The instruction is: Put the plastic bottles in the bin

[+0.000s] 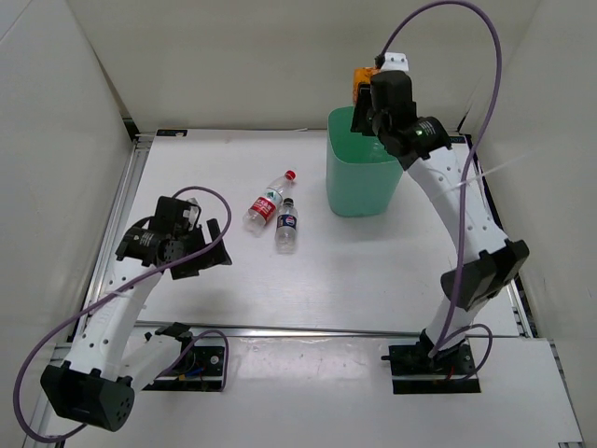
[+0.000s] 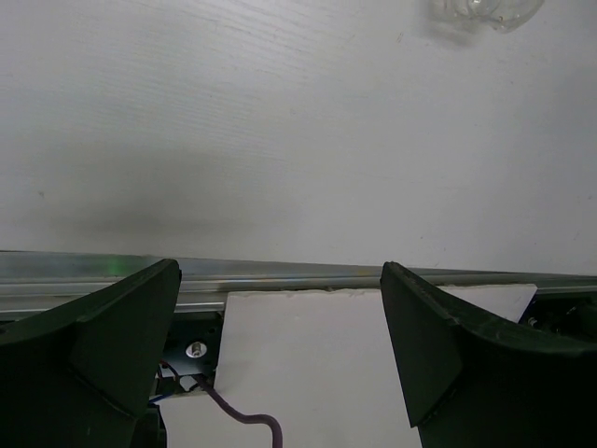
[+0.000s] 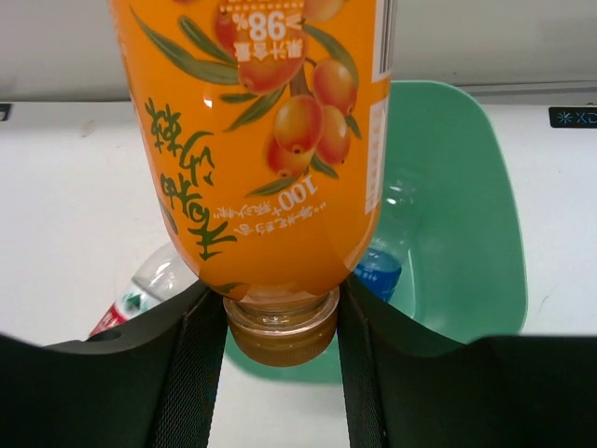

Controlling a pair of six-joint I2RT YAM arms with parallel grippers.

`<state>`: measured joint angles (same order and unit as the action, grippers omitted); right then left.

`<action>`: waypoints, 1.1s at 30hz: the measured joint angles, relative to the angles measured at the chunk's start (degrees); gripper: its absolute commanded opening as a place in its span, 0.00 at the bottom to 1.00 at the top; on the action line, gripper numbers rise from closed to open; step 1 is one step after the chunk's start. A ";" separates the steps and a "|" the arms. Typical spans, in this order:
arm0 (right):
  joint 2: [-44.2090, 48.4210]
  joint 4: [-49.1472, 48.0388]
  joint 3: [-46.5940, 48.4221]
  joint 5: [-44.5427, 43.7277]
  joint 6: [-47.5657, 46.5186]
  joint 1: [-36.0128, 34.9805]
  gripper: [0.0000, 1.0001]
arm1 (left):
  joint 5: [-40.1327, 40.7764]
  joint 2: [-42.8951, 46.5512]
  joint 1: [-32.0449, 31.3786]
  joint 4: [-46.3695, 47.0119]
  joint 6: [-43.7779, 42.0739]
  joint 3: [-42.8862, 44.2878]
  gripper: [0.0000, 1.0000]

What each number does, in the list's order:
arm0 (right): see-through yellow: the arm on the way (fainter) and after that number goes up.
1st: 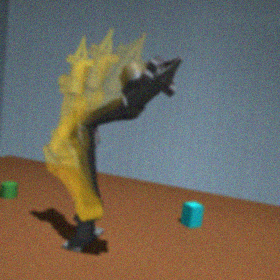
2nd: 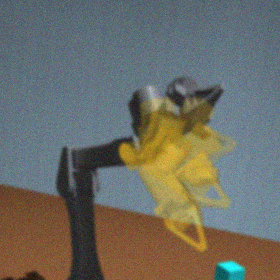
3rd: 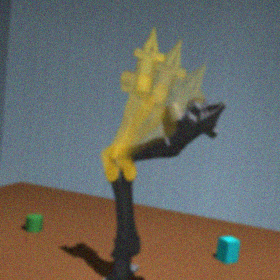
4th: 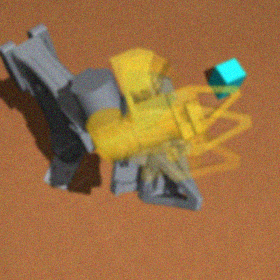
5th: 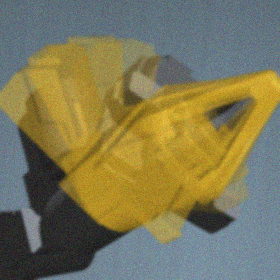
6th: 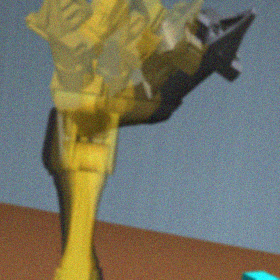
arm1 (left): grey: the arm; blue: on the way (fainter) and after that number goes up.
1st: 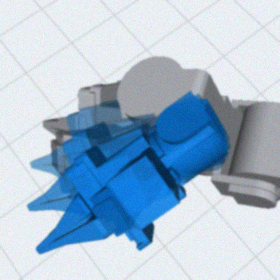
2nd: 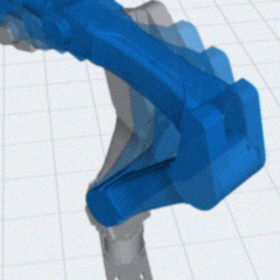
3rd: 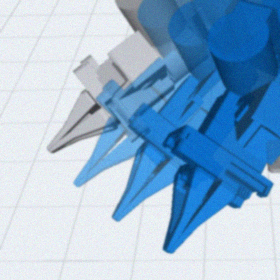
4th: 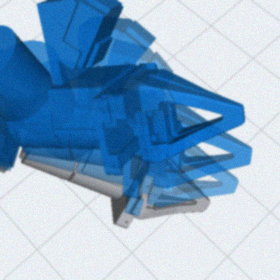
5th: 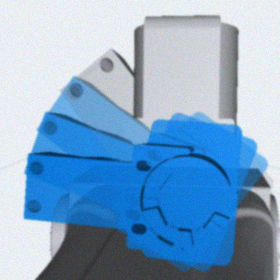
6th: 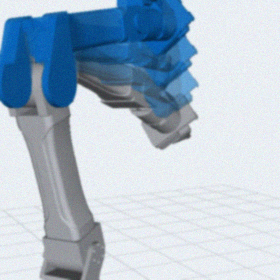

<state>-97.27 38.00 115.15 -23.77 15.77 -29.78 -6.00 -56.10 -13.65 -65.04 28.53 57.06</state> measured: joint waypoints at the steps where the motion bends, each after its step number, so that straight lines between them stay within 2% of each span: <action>1: -1.20 -0.20 0.68 0.13 -0.22 0.70 0.39 | 0.13 0.46 0.00 -0.13 0.07 0.02 0.99; 3: -2.80 -0.46 1.09 0.15 -0.66 1.62 0.49 | 0.55 1.42 0.00 -0.59 0.66 0.00 0.99; 4: -3.26 -0.42 1.09 0.20 -0.85 1.81 0.58 | 0.70 1.75 0.00 -0.68 0.90 0.02 0.99; 5: -3.52 -0.44 1.09 0.24 -0.85 1.92 0.61 | 0.83 2.03 0.00 -0.76 1.07 0.00 0.99; 7: -3.65 -0.44 1.09 0.22 -0.87 1.97 0.72 | 1.11 2.29 0.00 -0.83 1.55 0.00 0.99; 8: -3.65 -0.50 1.09 0.17 -0.87 1.97 0.84 | 1.36 2.40 0.00 -0.87 1.75 0.00 0.99; 13: -3.56 -0.61 1.09 -0.04 -0.92 2.14 0.94 | 3.28 1.60 0.00 -0.92 2.27 0.46 0.99; 17: -2.62 -0.13 1.09 -0.59 0.79 2.78 0.96 | 4.94 -2.95 0.00 0.13 2.25 2.54 0.99; 20: -0.42 2.12 0.94 -1.40 3.06 2.93 0.96 | 5.84 -10.62 0.00 1.29 1.57 8.52 0.99; 27: 14.08 6.60 -5.64 0.42 8.72 3.04 0.96 | 5.05 -39.01 -0.37 8.17 -3.21 35.56 0.99; 33: 23.06 8.44 -13.16 2.75 10.47 3.04 0.97 | 3.91 -57.02 -2.89 10.21 -4.35 49.37 0.99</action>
<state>-74.22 46.44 102.00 -21.02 26.24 -26.74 -2.09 -113.12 -16.53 -54.83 24.18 106.43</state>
